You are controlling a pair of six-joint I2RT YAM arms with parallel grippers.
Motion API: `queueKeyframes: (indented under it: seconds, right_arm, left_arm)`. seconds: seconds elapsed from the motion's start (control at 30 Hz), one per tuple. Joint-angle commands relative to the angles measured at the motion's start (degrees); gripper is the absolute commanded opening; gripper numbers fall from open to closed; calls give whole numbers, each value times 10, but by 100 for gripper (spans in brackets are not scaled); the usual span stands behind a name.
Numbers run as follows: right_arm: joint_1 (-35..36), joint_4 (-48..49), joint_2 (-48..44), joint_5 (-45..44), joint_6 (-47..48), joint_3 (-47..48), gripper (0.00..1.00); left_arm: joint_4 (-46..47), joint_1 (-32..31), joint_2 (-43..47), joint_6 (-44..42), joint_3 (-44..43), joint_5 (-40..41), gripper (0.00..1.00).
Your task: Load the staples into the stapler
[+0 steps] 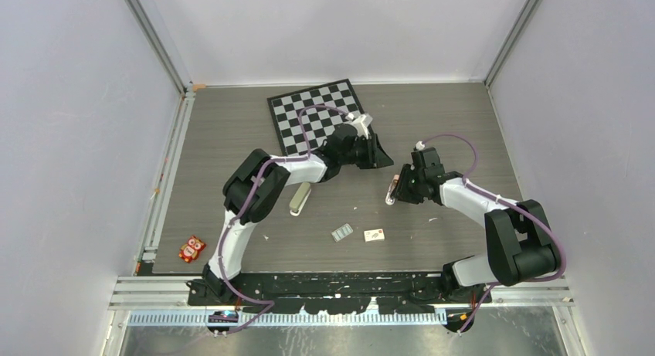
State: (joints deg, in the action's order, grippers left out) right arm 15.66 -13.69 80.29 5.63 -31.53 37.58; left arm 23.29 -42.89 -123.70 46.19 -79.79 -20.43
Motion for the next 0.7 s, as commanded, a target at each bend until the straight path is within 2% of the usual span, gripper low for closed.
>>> queueKeyframes:
  seconds: [0.0,0.27,0.67]
  right_arm:
    - [2,1,3,-14,13,-1,34]
    - [2,1,4,-16,13,-1,33]
    - [2,1,9,-16,14,2,33]
  left_arm:
    - [28,-4,-32,19,-41,-40,38]
    - [54,-14,-60,25,-60,-112,38]
    - [59,-17,-31,8,-19,-165,37]
